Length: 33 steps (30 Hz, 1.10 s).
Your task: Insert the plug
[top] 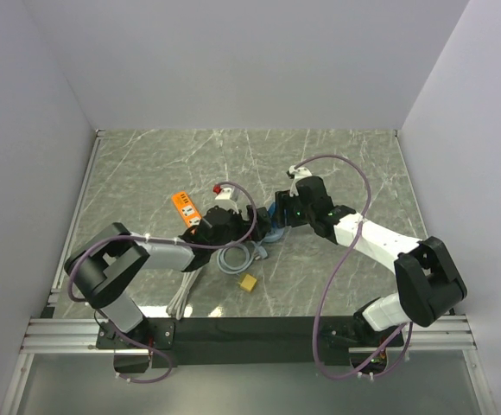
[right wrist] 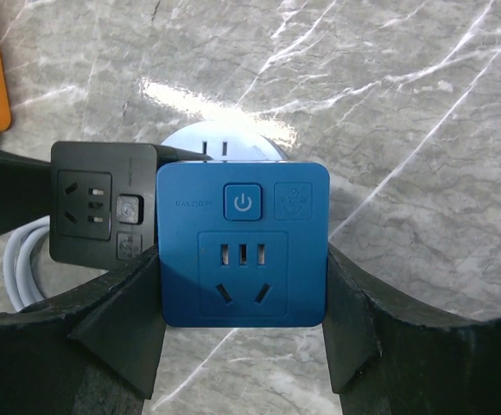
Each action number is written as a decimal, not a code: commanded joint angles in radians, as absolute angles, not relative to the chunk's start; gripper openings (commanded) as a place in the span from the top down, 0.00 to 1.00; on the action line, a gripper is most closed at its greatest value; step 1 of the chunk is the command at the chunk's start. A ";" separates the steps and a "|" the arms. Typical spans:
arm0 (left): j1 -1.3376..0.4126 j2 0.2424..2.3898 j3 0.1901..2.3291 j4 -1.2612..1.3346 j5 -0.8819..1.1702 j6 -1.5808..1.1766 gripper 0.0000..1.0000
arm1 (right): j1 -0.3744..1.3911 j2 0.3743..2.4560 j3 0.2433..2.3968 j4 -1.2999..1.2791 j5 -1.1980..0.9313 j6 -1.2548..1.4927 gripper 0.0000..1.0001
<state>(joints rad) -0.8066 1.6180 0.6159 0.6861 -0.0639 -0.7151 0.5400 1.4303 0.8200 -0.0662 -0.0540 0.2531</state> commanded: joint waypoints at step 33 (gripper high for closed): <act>-0.795 1.611 0.759 0.509 -0.075 -0.220 0.10 | 0.563 1.278 0.802 -0.014 -0.149 0.282 1.00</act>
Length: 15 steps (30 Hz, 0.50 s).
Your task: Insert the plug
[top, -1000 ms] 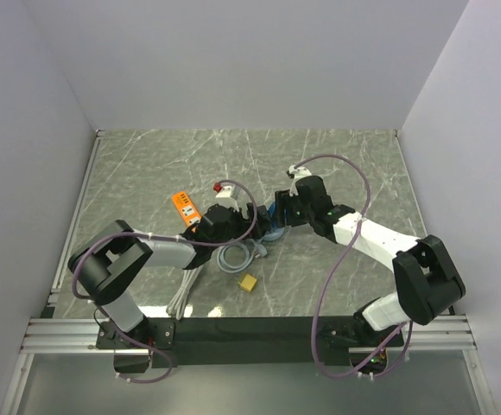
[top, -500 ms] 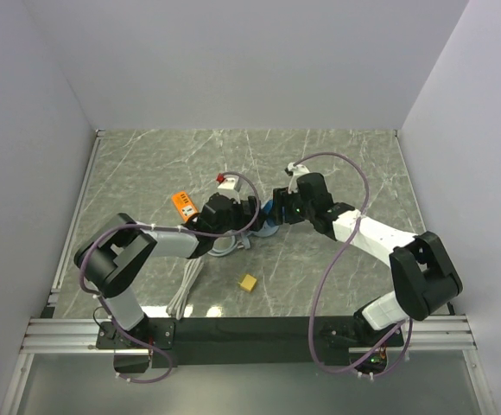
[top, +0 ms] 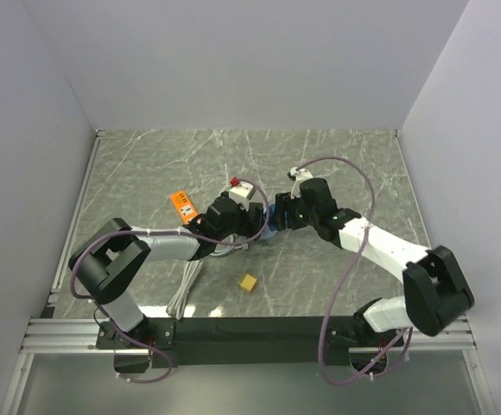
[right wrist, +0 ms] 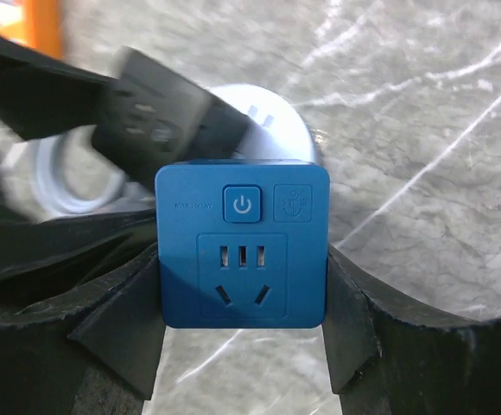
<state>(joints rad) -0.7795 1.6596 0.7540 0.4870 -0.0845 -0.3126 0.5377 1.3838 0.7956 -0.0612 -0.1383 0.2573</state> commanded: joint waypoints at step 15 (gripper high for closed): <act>-0.790 1.546 0.684 0.545 0.199 0.090 0.33 | 0.561 1.141 0.709 -0.130 -0.031 0.209 1.00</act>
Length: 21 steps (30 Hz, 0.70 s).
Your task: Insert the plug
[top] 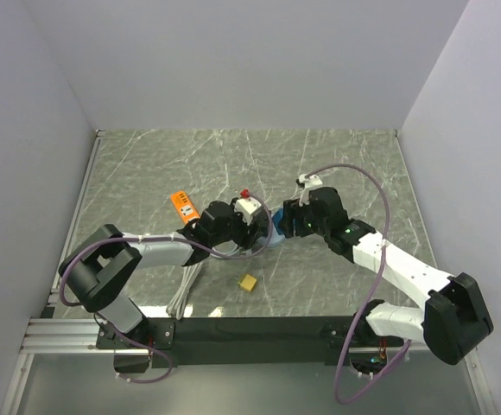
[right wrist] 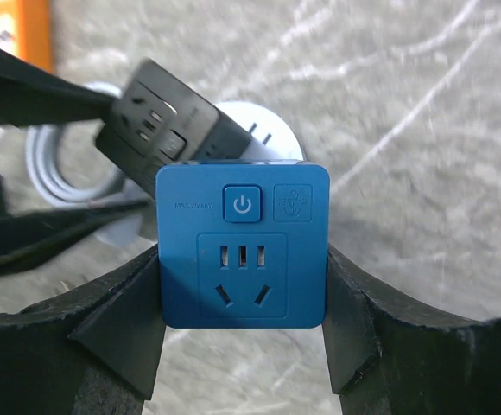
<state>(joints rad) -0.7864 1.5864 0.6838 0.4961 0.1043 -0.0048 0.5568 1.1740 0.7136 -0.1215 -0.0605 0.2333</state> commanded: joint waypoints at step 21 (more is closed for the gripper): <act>-0.696 1.565 0.713 0.557 0.169 0.147 0.28 | 0.561 1.285 0.716 -0.083 -0.031 0.051 1.00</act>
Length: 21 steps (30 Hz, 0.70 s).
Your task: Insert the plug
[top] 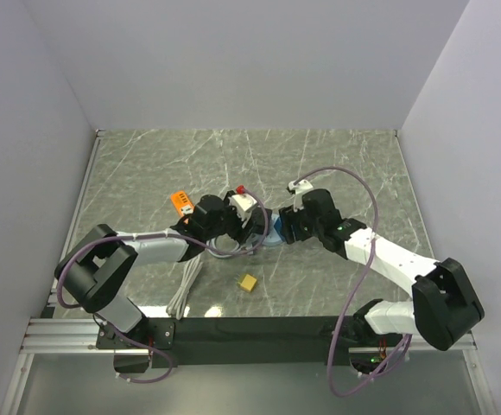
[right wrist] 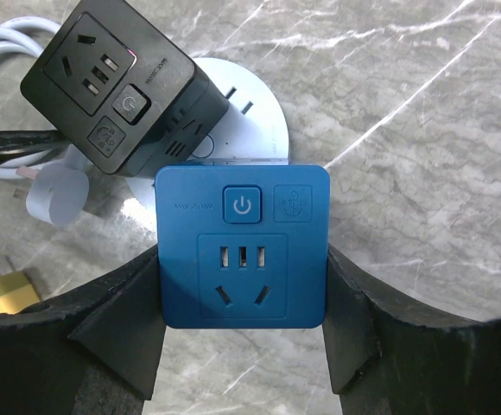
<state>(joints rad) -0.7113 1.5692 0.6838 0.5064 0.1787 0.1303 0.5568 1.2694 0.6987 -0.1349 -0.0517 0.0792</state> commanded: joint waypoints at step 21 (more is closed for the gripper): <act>-0.698 1.460 0.549 0.693 0.077 -0.087 0.12 | 0.428 1.391 0.896 -0.002 -0.023 0.176 1.00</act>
